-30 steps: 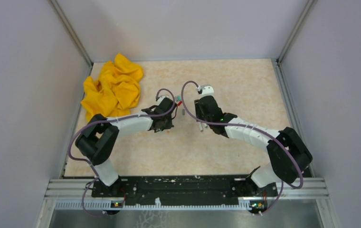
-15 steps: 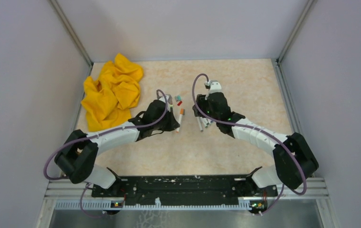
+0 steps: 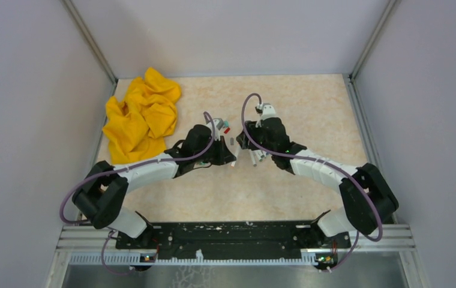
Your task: Open the pen caps
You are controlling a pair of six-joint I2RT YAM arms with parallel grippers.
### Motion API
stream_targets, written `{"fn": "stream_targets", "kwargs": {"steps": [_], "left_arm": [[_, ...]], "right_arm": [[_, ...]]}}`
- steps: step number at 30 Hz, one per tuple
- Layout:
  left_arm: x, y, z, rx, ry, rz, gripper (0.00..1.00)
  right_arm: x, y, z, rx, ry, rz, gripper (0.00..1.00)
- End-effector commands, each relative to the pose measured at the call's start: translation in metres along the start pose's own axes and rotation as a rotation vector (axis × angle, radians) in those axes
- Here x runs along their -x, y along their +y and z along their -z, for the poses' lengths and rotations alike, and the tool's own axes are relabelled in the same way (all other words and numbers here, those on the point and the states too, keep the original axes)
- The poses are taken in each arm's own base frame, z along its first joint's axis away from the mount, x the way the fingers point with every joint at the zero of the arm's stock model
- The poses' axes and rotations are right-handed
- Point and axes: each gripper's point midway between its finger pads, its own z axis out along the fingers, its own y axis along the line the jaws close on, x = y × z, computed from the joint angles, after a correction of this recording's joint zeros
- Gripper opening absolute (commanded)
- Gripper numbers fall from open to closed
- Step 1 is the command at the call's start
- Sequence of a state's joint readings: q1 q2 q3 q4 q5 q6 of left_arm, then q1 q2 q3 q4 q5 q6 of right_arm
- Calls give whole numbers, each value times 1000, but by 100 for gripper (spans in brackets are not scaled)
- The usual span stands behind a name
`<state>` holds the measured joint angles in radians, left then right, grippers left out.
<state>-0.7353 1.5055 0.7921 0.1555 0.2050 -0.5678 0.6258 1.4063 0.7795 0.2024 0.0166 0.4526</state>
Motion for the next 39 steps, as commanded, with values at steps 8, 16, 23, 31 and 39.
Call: {"fn": "stream_targets", "kwargs": {"steps": [8, 16, 23, 31, 39], "left_arm": [[12, -23, 0, -100, -36, -11, 0], [9, -22, 2, -104, -39, -9, 0], [2, -17, 2, -95, -35, -3, 0], [1, -8, 2, -54, -50, 25, 14], [5, -13, -2, -89, -74, 52, 35]], "right_arm": [[13, 12, -11, 61, -46, -37, 52], [14, 11, -14, 67, -51, -52, 39], [18, 8, -12, 64, -67, -72, 10], [16, 7, -9, 73, -71, -86, 0], [18, 8, -5, 82, -80, -95, 0]]}}
